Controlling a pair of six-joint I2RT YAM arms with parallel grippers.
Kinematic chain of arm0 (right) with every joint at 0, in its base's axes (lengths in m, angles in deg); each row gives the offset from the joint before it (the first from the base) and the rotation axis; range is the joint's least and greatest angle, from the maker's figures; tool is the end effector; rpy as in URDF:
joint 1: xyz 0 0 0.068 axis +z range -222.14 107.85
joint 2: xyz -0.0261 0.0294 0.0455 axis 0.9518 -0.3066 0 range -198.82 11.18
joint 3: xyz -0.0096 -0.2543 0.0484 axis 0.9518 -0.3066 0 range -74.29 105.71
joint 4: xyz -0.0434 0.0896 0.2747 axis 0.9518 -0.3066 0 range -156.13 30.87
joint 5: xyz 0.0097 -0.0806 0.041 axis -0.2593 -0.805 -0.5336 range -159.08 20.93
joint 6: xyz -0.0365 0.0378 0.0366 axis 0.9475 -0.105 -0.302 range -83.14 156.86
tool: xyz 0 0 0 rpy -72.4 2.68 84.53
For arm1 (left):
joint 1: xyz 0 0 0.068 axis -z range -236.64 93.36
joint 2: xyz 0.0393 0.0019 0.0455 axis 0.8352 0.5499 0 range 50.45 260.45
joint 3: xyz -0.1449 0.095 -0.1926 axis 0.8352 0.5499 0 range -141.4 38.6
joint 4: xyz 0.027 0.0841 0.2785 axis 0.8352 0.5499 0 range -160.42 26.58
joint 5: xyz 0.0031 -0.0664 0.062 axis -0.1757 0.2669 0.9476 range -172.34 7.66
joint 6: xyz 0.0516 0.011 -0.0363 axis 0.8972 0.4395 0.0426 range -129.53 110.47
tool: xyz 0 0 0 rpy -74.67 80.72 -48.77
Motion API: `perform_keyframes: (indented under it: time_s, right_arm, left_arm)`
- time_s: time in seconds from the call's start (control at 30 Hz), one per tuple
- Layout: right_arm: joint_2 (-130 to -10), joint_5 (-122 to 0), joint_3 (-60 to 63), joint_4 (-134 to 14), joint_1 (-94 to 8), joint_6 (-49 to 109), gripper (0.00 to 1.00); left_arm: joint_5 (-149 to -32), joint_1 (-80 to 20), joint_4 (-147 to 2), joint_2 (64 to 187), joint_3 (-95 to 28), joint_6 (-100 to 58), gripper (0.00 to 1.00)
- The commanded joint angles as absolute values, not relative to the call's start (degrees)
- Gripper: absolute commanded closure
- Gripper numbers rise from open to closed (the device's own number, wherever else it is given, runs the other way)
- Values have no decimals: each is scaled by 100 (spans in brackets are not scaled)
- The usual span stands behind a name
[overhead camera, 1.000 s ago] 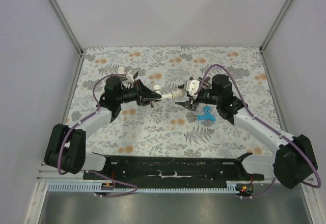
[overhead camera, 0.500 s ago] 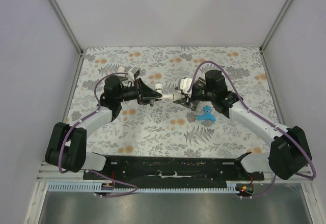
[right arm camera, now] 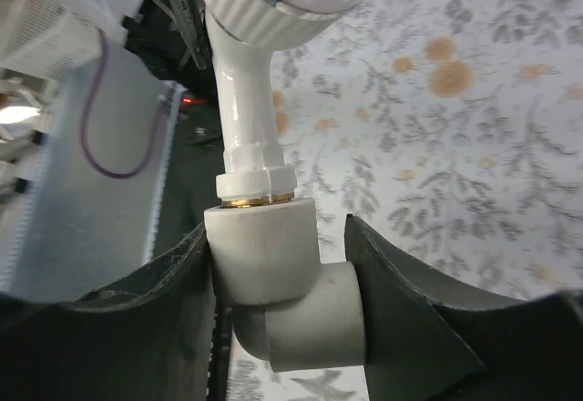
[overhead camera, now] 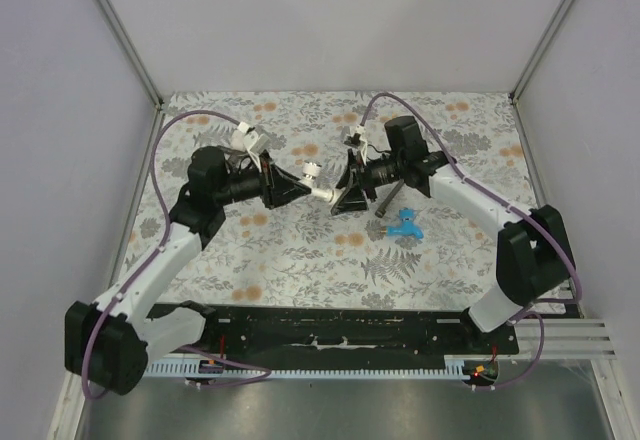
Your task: Install the water faucets
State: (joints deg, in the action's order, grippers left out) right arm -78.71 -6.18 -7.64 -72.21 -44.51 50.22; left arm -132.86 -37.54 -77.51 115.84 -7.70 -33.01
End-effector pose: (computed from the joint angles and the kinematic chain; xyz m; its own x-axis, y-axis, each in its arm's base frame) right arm 0.3128 0.2134 0.2517 -0.3146 -0.2835 -0.9059 -0.9452 0.0055 0.3265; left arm 0.2720 -0.1347 0.2845 -0.5473 -0.0787 -0.8332 0.7669 0.3514 -0.5370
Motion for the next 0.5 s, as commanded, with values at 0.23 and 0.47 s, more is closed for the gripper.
perform_keyframes:
  time_s: [0.23,0.47]
  right_arm:
    - [-8104,-805,147,-7381,-4534,2471,45]
    - [-7119,-2591,-581,-7277,-4534,4431,24]
  left_arm:
    - [-11046,-3229,-8018,10679,-244,-1477,98]
    - [-11441,-3703,-8262,10925,19,-3919,98]
